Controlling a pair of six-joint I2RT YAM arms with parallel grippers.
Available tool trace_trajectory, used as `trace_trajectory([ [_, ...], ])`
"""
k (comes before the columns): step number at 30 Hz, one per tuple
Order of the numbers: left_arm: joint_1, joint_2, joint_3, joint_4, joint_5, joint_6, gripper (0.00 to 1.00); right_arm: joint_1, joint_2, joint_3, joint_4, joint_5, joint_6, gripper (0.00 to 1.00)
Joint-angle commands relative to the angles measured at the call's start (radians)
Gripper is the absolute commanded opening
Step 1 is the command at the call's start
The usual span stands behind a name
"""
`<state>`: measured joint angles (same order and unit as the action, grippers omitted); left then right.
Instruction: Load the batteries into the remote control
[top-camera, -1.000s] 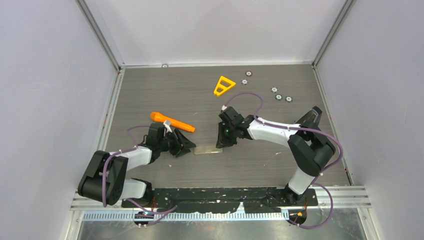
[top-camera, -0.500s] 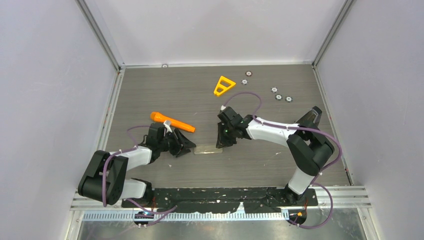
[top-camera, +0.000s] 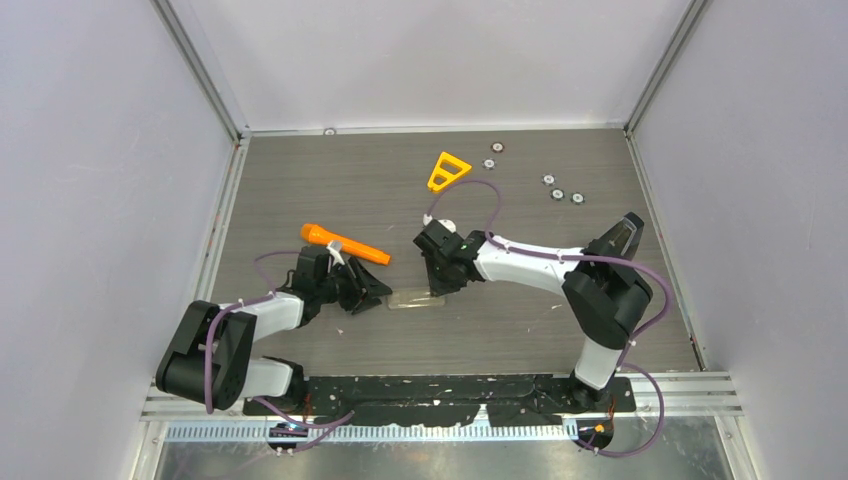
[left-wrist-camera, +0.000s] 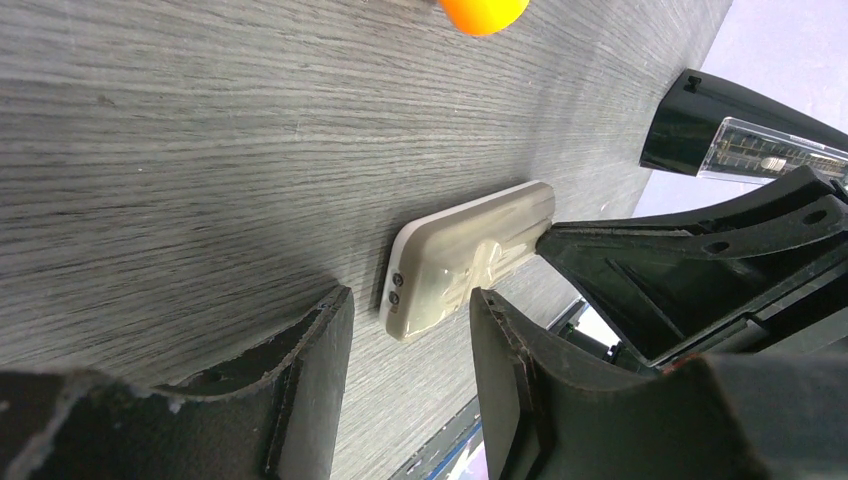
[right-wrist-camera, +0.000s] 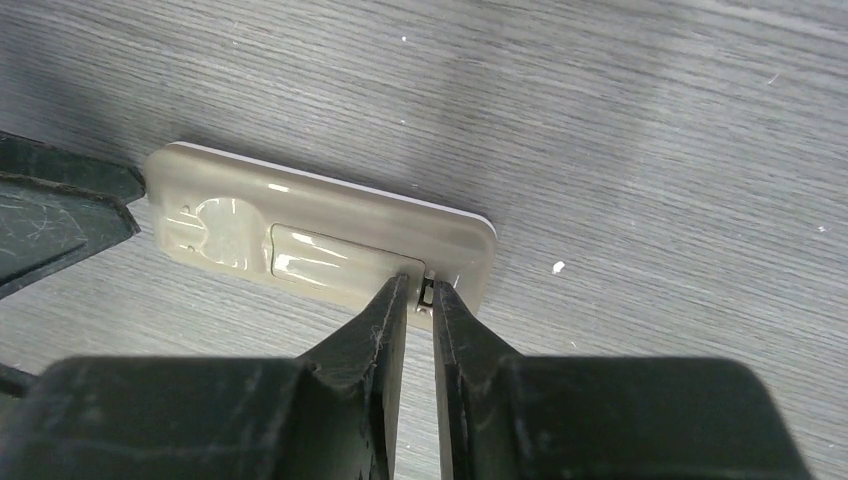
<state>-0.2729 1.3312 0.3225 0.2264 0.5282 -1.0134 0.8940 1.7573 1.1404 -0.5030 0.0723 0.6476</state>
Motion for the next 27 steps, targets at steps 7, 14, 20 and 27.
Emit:
trace_trajectory([
  [7, -0.006, 0.008, -0.010, -0.083, -0.053, 0.047, 0.49, 0.068, 0.090, 0.044, -0.081, 0.148, -0.048, 0.23],
  [14, -0.007, -0.056, 0.027, -0.157, -0.077, 0.072, 0.51, 0.083, 0.050, 0.079, -0.100, 0.188, -0.049, 0.28],
  [20, -0.006, -0.230, 0.116, -0.366, -0.172, 0.160, 0.56, 0.080, -0.101, 0.113, -0.056, 0.181, -0.069, 0.55],
  [27, -0.005, -0.462, 0.236, -0.642, -0.321, 0.296, 0.74, 0.073, -0.161, 0.093, 0.026, -0.026, -0.319, 0.71],
])
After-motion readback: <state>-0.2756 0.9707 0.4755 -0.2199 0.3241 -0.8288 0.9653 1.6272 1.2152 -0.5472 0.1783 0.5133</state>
